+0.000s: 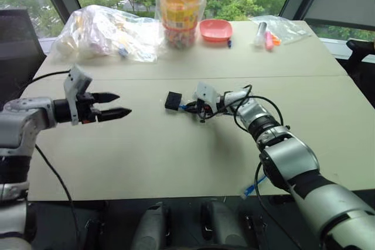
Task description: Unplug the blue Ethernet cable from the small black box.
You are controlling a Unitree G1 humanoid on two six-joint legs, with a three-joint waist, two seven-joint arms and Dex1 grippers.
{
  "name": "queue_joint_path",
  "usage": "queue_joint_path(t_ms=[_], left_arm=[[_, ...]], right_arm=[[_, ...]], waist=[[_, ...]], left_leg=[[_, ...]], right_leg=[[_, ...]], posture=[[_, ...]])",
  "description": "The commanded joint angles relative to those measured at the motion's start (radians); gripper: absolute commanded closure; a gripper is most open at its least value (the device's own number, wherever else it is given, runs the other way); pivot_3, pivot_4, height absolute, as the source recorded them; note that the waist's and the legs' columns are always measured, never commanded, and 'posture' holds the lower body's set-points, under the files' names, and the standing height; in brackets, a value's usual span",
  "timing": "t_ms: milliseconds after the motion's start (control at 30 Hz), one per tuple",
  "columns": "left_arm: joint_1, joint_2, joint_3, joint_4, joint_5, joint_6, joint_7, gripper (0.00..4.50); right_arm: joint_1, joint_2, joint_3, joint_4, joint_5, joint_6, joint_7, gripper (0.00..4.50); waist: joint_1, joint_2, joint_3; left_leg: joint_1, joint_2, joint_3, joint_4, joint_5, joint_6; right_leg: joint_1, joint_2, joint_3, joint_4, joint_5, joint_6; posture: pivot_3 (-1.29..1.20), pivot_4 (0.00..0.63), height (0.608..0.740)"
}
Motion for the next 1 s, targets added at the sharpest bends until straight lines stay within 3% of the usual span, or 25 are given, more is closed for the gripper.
queue_joint_path(t_ms=[33,400,700,733,800,1000], left_arm=[[-0.146,-0.086,-0.046,0.210,0.031,-0.055,-0.060,0.00],[-0.568,-0.332,-0.097,0.827,0.165,-0.226,-0.274,0.00],[-0.678,-0.411,-0.070,0.969,0.239,-0.304,-0.299,0.00],[-0.682,-0.415,-0.066,0.974,0.243,-0.306,-0.302,0.54],[-0.688,-0.421,-0.062,0.982,0.251,-0.305,-0.325,1.14],[-0.692,-0.419,-0.060,0.986,0.278,-0.303,-0.367,3.50]], right_arm=[[0.042,-0.100,0.003,-0.211,-0.115,-0.215,-0.224,4.45],[0.152,-0.177,0.002,-0.566,-0.222,-0.218,-0.333,4.45],[0.194,-0.187,0.003,-0.657,-0.226,-0.177,-0.330,4.45],[0.199,-0.188,0.003,-0.667,-0.227,-0.174,-0.329,4.50],[0.207,-0.189,0.004,-0.681,-0.228,-0.169,-0.327,4.50],[0.220,-0.192,0.008,-0.700,-0.233,-0.156,-0.325,4.50]], waist=[[0.007,0.000,0.000],[-0.035,-0.002,0.000],[-0.032,-0.003,0.001],[-0.031,-0.003,0.001],[-0.032,-0.003,0.001],[-0.032,-0.004,0.001]], left_leg=[[-0.001,-0.001,-0.001,0.001,0.000,0.001],[-0.003,0.002,0.005,0.002,-0.001,0.004],[-0.003,0.002,0.005,0.003,-0.001,0.005],[-0.003,0.002,0.005,0.002,-0.001,0.005],[-0.003,0.002,0.005,0.003,-0.001,0.005],[-0.003,0.002,0.005,0.003,-0.001,0.005]], right_leg=[[0.000,0.000,0.000,0.000,0.000,0.000],[-0.002,0.008,0.001,-0.001,0.003,0.007],[-0.002,0.008,0.002,-0.001,0.003,0.008],[-0.002,0.008,0.002,-0.001,0.003,0.008],[-0.002,0.008,0.002,-0.001,0.003,0.008],[-0.002,0.008,0.002,-0.001,0.003,0.008]], posture=[[0.00,0.150,0.740],[0.00,0.150,0.740],[0.00,0.150,0.740],[0.00,0.150,0.740],[0.00,0.150,0.740],[0.00,0.150,0.740]])
